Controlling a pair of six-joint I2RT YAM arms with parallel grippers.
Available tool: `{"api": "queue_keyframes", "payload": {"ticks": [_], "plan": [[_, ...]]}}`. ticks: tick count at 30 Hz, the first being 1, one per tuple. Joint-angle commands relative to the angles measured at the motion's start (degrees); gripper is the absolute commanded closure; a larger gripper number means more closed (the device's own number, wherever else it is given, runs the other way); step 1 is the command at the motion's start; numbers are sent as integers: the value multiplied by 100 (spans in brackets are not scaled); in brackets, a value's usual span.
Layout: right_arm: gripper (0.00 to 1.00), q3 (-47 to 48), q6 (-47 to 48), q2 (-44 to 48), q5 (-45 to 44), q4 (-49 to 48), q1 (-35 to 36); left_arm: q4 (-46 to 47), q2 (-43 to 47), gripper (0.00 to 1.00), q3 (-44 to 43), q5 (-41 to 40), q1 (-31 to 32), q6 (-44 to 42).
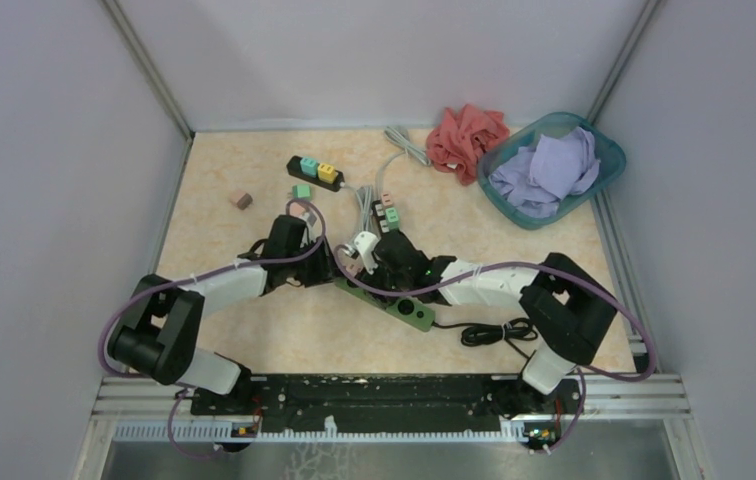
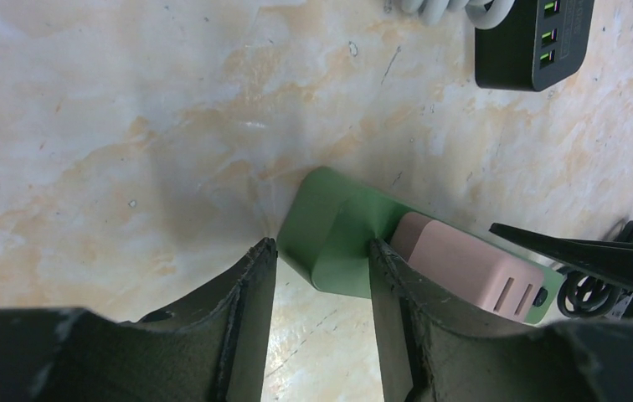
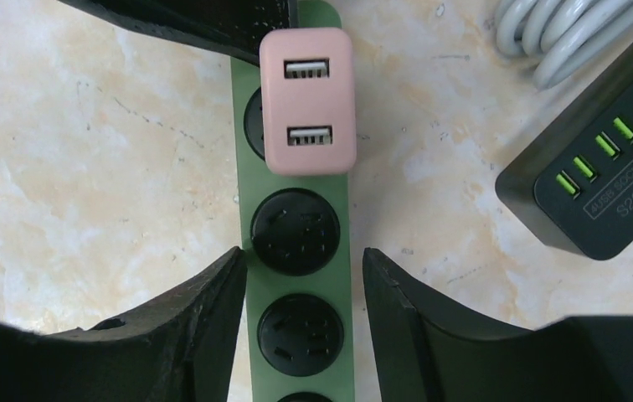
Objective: Insert the plug
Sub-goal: Insert the plug into the socket.
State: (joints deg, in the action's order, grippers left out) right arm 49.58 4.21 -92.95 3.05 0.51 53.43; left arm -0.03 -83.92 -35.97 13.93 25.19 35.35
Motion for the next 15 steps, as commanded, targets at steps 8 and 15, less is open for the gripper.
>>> {"api": "queue_keyframes", "payload": {"ticks": [8, 15], "plan": [[45, 1003, 69, 168, 3, 481, -30, -269, -32, 52, -157, -71, 65, -65], [45, 1359, 98, -126, -6, 424, -67, -193, -120, 57, -74, -15, 48, -34]]}}
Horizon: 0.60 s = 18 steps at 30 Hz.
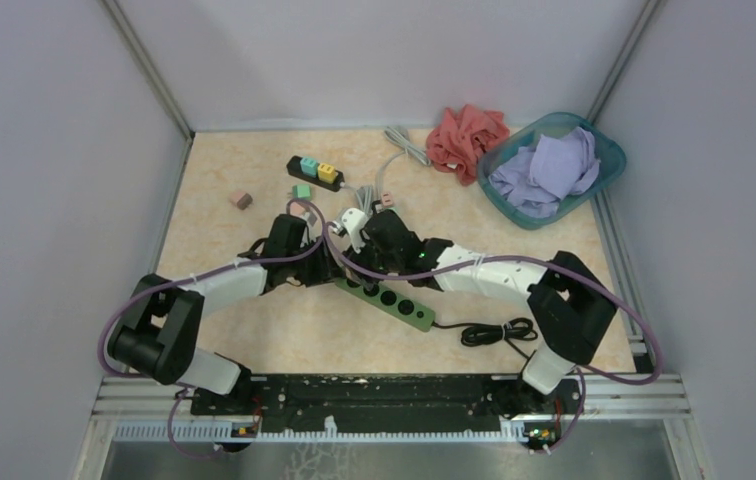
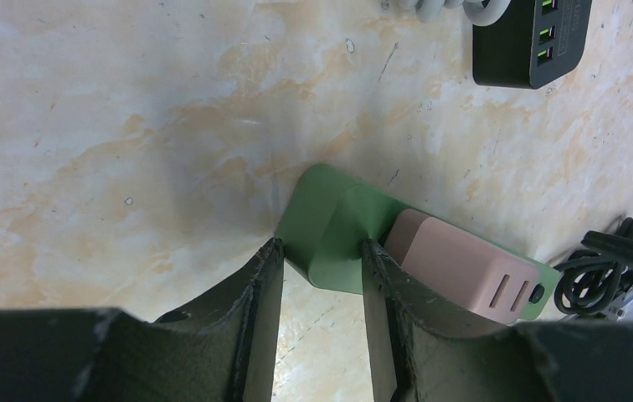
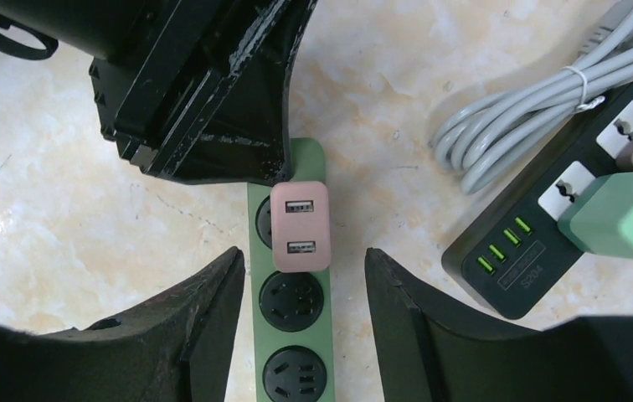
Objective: Insert the plug
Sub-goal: Insert the plug into the socket.
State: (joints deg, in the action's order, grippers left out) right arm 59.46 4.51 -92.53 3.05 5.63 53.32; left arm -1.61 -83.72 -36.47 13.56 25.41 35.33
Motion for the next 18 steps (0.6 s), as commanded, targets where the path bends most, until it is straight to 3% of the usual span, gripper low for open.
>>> {"api": "queue_keyframes", "payload": {"ticks": [1, 7, 10, 14, 18], "plan": [[45, 411, 67, -269, -1, -94, -66, -21, -150, 57, -11, 43, 20, -35], [47, 617, 93, -683, 71, -91, -115, 30, -216, 58, 38, 155, -20, -19], [54, 671, 115, -783, 86, -34, -119, 70, -240, 59, 67, 203, -42, 1], [70, 654, 174, -864, 140, 68, -115, 97, -295, 59, 85, 260, -74, 9], [70, 608, 199, -903, 219, 159, -118, 150, -389, 59, 78, 362, -71, 26]]}}
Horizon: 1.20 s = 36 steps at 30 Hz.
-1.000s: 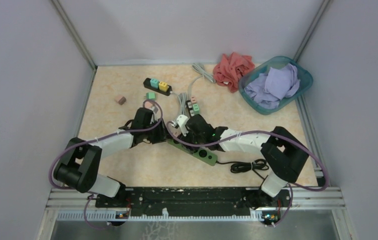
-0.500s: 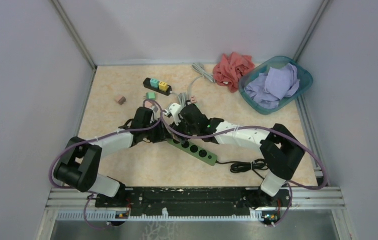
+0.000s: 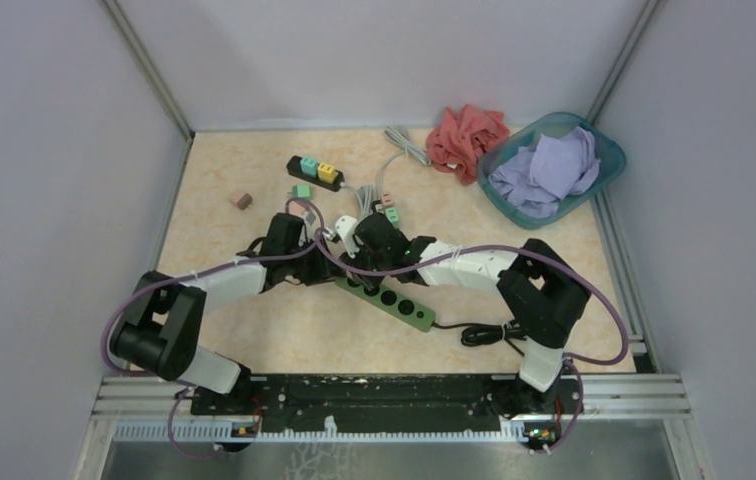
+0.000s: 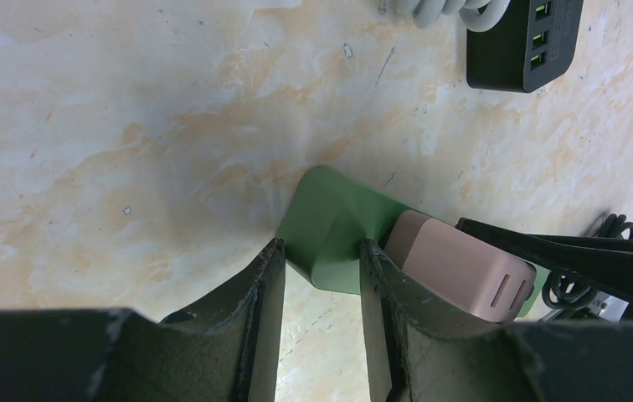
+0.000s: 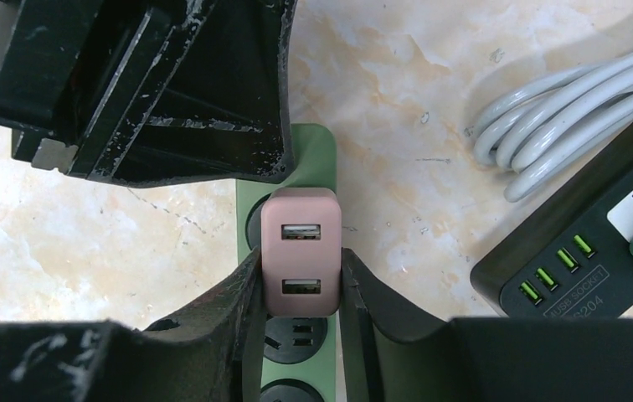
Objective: Insert the plug
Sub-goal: Insert the plug into the socket.
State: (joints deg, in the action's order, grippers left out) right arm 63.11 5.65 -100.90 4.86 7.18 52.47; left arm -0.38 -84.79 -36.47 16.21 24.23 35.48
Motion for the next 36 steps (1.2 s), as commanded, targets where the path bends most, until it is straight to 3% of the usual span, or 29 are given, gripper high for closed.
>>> {"api": "queue_keyframes", "payload": {"ticks": [1, 6, 25, 30, 36], "plan": [[68, 237, 73, -49, 56, -6, -32, 37, -290, 59, 78, 115, 46, 20], [60, 255, 15, 140, 70, -126, -35, 39, -294, 60, 80, 140, 46, 44], [60, 307, -168, 350, 156, -302, -70, 38, -278, 60, 87, 154, 46, 39], [68, 303, -178, 357, 173, -255, -79, 47, -306, 60, 76, 170, 47, 46], [96, 250, -25, 171, 122, -10, -79, 56, -347, 61, 59, 194, 39, 49]]}}
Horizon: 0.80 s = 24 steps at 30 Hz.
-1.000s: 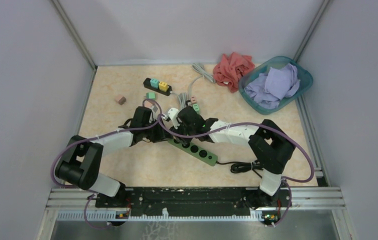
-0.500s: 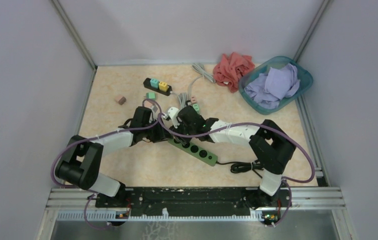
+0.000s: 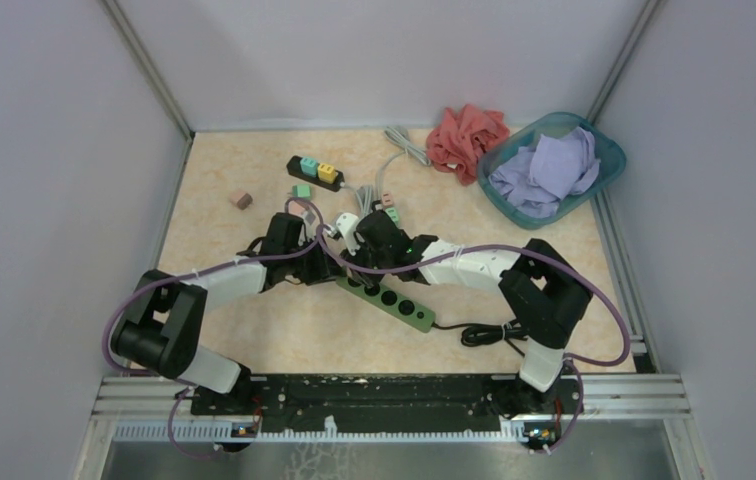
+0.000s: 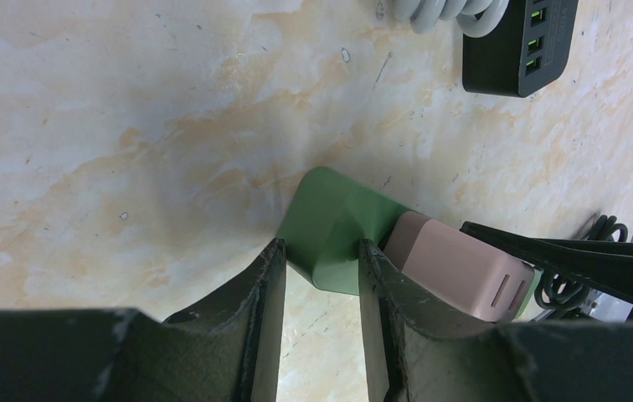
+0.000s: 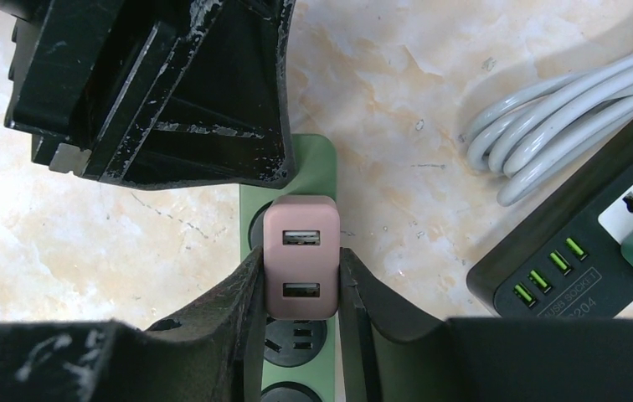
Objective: Insert the plug
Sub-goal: Insert the plug into the socket.
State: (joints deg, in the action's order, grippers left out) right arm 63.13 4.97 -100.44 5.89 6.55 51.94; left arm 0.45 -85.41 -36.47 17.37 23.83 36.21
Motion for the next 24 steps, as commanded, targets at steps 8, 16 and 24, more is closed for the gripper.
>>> {"api": "queue_keyframes", "payload": {"ticks": [8, 16, 24], "plan": [[100, -96, 493, -38, 169, 284, 22, 61, -333, 61, 74, 163, 77, 22], [100, -209, 837, -325, -227, 538, 408, 239, -528, 62, 96, 391, 60, 155], [100, -429, 525, -254, -302, 370, 54, 202, -420, 62, 114, 363, 60, 150]]}}
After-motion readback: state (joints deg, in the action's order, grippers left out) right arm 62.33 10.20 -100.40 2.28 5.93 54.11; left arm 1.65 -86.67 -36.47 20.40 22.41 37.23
